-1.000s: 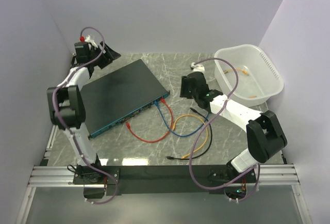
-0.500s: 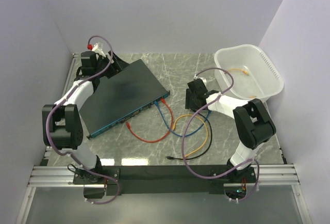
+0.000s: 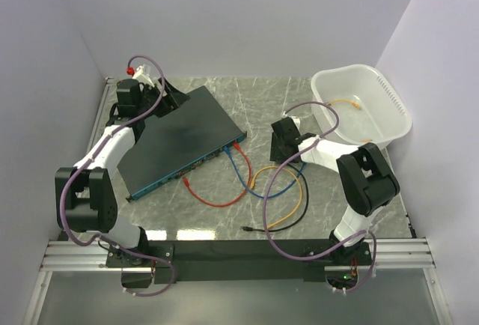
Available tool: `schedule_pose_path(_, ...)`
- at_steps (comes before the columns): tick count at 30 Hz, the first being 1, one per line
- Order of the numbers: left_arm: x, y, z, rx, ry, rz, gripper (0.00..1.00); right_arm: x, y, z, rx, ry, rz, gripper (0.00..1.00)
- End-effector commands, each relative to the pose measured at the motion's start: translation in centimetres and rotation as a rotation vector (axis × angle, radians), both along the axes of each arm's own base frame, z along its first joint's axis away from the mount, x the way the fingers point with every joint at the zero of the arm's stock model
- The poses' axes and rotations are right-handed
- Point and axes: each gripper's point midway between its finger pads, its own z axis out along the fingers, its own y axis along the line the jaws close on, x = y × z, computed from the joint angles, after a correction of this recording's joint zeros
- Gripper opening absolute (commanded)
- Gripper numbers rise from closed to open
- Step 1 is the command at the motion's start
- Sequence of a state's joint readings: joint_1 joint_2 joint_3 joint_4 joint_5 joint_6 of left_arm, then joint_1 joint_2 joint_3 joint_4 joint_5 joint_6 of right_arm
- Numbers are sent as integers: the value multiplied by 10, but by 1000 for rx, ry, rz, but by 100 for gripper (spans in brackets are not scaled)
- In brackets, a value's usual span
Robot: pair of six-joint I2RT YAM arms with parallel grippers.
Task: Insert the plug into the switch port
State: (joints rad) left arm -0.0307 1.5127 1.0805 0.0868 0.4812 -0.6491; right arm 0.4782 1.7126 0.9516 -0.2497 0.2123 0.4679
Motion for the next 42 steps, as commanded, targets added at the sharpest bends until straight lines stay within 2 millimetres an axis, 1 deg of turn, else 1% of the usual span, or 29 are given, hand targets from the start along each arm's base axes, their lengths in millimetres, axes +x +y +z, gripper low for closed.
schedule_pose_path(1,-5,0,19,0,-52,6,77,-13,6,-11,-20,30,-1,59)
schedule_pose_path(4,-8,2,22,10,-58,10,77,-18,13,-17,-36,46,16,54)
schedule_pose_path(8,-13,3,23,16,-63,16,77,-15,16,-17,-58,38,20,31)
schedule_pose_path(9,-15,3,23,17,-63,19,76,-13,17,-15,-59,29,21,26)
schedule_pose_path(11,-18,4,27,19,-72,22,76,-6,16,-9,-72,-2,15,11)
schedule_pose_path(15,-24,4,33,16,-86,29,75,14,16,10,-97,-81,14,6)
schedule_pose_path(18,-28,2,42,16,-105,31,74,34,18,35,-107,-166,4,2)
schedule_pose_path(19,-30,1,47,15,-115,31,74,45,24,54,-87,-216,4,1)
schedule_pose_path(21,-33,-3,51,8,-121,29,73,55,27,76,-89,-272,17,0)
schedule_pose_path(22,-36,-5,58,3,-138,24,73,64,34,100,-67,-332,25,0)
schedule_pose_path(23,-38,-9,60,-6,-142,16,73,68,33,112,-86,-367,33,0)
schedule_pose_path(24,-41,-13,64,-13,-155,1,72,75,40,130,-66,-421,45,0)
schedule_pose_path(25,-45,-15,71,-21,-174,-8,72,76,44,146,-52,-462,67,0)
schedule_pose_path(26,-47,-19,75,-33,-183,-21,70,78,48,156,-39,-489,89,0)
schedule_pose_path(27,-55,-28,75,-48,-193,-71,67,80,58,166,-9,-527,153,0)
schedule_pose_path(28,-60,-32,85,-62,-237,-98,66,77,65,181,25,-565,195,0)
schedule_pose_path(29,-66,-37,87,-80,-252,-126,65,76,70,188,37,-589,237,0)
schedule_pose_path(30,-73,-43,76,-94,-239,-156,63,71,85,195,105,-618,316,0)
schedule_pose_path(31,-83,-52,88,-117,-311,-219,62,65,91,208,144,-657,361,0)
schedule_pose_path(32,-90,-56,86,-148,-312,-244,62,61,98,214,169,-682,410,0)
schedule_pose_path(33,-99,-62,69,-165,-292,-273,62,52,111,218,232,-705,486,0)
schedule_pose_path(34,-107,-70,81,-185,-379,-325,62,48,115,227,260,-731,512,0)
schedule_pose_path(35,-113,-75,77,-206,-380,-348,63,45,119,231,284,-744,532,0)
schedule_pose_path(36,-122,-84,67,-217,-377,-387,64,43,125,235,314,-758,557,0)
schedule_pose_path(37,-125,-91,61,-220,-377,-414,65,38,133,239,354,-759,603,0)
schedule_pose_path(38,-129,-96,62,-215,-412,-444,65,35,138,242,376,-759,627,0)
schedule_pose_path(39,-137,-108,58,-221,-414,-483,66,34,143,249,400,-770,652,0)
schedule_pose_path(41,-140,-119,53,-225,-431,-512,67,25,155,255,457,-759,722,0)
schedule_pose_path(42,-145,-131,51,-232,-447,-543,68,23,160,262,486,-768,748,0)
